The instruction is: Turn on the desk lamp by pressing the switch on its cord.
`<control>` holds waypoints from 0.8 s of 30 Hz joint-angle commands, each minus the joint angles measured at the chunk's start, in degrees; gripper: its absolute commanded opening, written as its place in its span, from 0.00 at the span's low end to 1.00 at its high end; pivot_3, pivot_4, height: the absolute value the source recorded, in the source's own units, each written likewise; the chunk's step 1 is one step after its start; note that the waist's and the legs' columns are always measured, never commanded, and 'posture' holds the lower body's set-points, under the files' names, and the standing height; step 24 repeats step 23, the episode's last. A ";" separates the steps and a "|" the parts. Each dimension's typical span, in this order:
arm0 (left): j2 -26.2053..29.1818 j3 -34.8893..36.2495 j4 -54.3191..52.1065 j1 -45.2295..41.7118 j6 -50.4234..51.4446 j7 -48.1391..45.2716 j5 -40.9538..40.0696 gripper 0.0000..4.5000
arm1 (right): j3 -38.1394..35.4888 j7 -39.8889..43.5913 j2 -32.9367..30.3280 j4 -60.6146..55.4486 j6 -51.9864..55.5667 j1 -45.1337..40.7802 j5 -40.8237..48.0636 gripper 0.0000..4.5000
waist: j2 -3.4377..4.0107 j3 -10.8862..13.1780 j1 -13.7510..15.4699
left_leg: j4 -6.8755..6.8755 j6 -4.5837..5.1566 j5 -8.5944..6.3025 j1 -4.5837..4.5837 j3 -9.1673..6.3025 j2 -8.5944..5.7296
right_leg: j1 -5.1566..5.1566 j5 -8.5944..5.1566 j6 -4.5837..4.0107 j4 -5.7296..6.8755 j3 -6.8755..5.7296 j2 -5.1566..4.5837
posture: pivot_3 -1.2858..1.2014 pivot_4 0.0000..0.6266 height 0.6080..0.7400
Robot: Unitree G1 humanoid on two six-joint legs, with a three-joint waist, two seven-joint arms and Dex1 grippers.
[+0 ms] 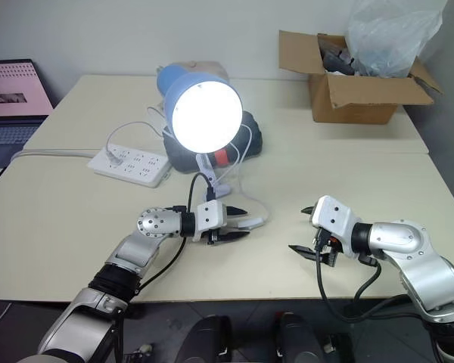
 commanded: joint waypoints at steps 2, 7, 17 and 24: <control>4.39 4.87 -11.51 3.90 5.52 -2.17 -6.11 0.83 | -1.58 -0.07 -0.72 -0.39 -1.92 -0.16 0.33 1.00 | 0.00 0.00 -0.13 | -0.01 0.00 0.00 -0.01 0.00 0.02 | -0.01 0.00 0.00 0.00 0.00 0.01 | 0.52 0.24 1.00; 12.50 13.44 -28.96 14.06 18.59 -0.56 -13.15 0.83 | -5.54 0.95 0.09 1.73 -7.07 0.42 2.45 1.00 | 0.00 0.01 -0.28 | -0.04 0.00 0.00 0.00 0.00 0.05 | -0.04 -0.01 -0.02 0.00 0.02 0.00 | 0.52 0.24 1.00; 18.87 26.19 -45.99 27.70 34.95 2.32 -25.81 0.83 | -10.86 8.50 -3.97 3.29 -7.62 1.64 9.66 1.00 | 0.00 0.02 0.17 | -0.02 -0.01 -0.01 0.09 -0.05 -0.01 | 0.05 -0.03 -0.04 -0.04 -0.06 -0.12 | 0.52 0.24 1.00; 19.52 27.28 -46.39 27.07 37.00 2.20 -28.51 0.83 | -11.06 8.92 -5.44 2.81 -6.85 1.33 10.86 1.00 | 0.00 0.02 0.17 | -0.03 -0.01 -0.01 0.09 -0.07 -0.01 | 0.06 -0.07 -0.11 -0.04 -0.08 -0.12 | 0.52 0.24 1.00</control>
